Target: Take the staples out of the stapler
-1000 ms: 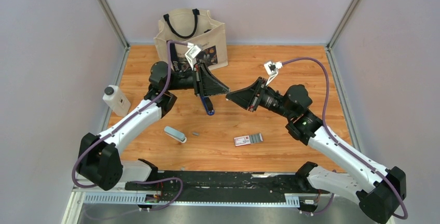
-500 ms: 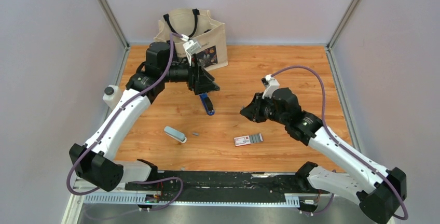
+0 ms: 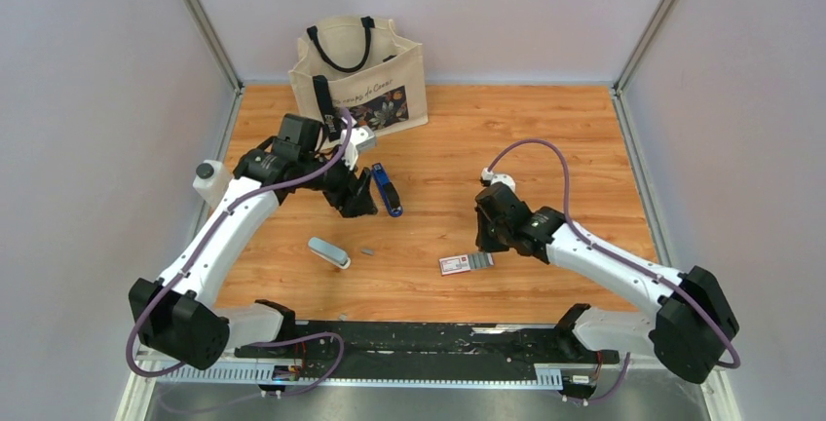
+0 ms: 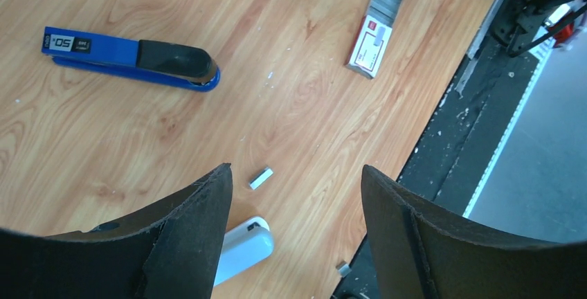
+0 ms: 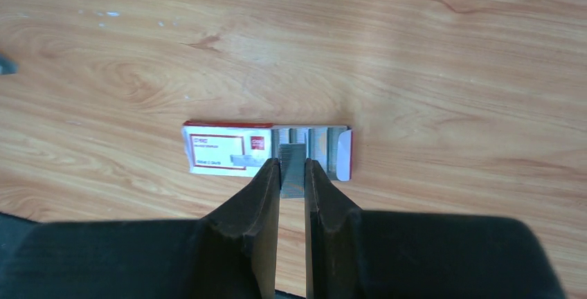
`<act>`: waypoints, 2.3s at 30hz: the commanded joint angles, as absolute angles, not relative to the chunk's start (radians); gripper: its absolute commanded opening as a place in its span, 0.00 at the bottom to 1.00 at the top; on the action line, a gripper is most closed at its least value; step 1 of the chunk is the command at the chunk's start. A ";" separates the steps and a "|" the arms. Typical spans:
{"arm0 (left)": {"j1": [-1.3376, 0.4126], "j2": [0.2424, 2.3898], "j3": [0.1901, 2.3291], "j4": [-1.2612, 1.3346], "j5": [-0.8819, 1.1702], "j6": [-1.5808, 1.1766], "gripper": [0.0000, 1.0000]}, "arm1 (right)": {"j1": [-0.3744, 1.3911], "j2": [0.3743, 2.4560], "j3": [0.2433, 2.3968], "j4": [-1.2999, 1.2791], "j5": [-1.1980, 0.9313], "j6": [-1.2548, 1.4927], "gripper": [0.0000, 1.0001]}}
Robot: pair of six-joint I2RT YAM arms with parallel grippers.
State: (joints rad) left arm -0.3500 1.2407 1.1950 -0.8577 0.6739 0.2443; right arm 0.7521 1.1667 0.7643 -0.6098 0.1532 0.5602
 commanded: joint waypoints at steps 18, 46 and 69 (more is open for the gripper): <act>-0.347 1.192 1.163 -0.876 0.634 0.321 0.74 | 0.910 1.382 0.759 -0.561 0.285 0.618 0.15; -0.347 1.169 1.127 -0.861 0.657 0.322 0.73 | 0.911 1.445 0.805 -0.551 0.287 0.566 0.15; -0.348 1.157 1.111 -0.864 0.690 0.327 0.73 | 0.911 1.440 0.805 -0.541 0.296 0.560 0.33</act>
State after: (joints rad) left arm -0.3500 1.1877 1.1133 -0.8719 0.6548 0.2981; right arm 0.9066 1.4525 0.7799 -0.5774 0.2687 0.5686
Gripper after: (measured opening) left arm 0.737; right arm 0.303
